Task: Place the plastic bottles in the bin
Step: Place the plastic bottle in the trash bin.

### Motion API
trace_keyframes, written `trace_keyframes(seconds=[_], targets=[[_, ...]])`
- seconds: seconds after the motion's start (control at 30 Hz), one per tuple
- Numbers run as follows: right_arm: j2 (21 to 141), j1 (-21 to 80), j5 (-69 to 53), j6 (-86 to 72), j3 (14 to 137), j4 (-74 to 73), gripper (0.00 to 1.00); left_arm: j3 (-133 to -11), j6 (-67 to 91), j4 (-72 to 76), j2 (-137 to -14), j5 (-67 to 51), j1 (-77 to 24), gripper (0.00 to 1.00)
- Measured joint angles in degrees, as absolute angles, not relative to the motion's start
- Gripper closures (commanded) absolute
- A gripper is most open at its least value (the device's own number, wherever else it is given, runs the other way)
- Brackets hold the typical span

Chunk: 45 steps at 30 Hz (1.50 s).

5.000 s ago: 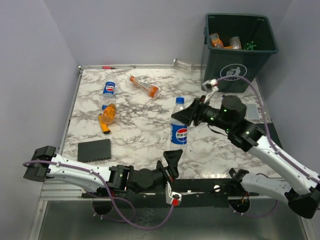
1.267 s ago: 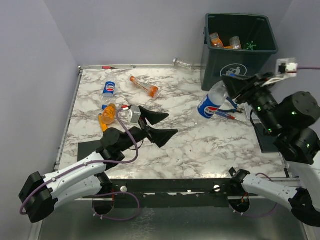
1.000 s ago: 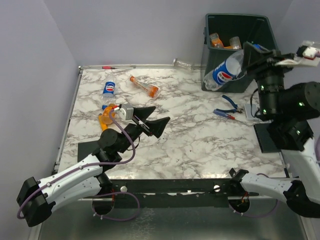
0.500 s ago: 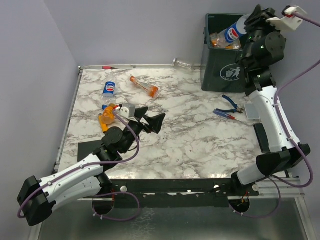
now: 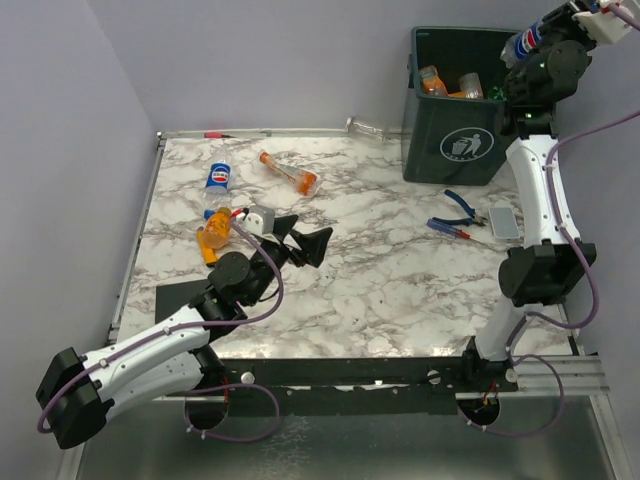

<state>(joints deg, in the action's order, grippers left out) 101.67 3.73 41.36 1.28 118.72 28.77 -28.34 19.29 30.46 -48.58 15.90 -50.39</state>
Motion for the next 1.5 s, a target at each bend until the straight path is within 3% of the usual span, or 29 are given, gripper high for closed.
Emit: trace_keyframes(seconds=[0.5,0.57,0.7,0.93,1.03,1.4,1.5], targets=[[112.81,0.36,45.15,6.94,112.44,23.55,0.99,-28.36,18.70,28.56,-51.99,15.88,-50.39,0.01],[113.40,0.36,45.01,7.90,112.42,21.50,0.88,-28.38,18.57,28.38,-52.10,15.88,-50.39,0.01],[113.75,0.36,42.72,6.59,112.40,15.57,0.44,-28.38,18.37,28.01,-52.31,15.88,-50.39,0.01],[113.58,0.36,36.18,-2.35,113.80,2.72,0.21,-28.40,18.13,27.70,-52.77,15.81,-50.39,0.01],[113.58,0.38,33.36,-6.02,116.31,-0.60,0.02,-28.49,18.06,27.64,-52.80,15.77,-50.50,0.01],[108.88,1.98,23.27,-15.03,126.63,-5.30,0.00,-28.60,17.63,27.46,-52.77,15.79,-50.74,0.01],[104.66,5.15,21.32,-15.73,126.96,-5.21,0.08,-28.62,17.26,27.20,-52.77,15.84,-50.74,0.01]])
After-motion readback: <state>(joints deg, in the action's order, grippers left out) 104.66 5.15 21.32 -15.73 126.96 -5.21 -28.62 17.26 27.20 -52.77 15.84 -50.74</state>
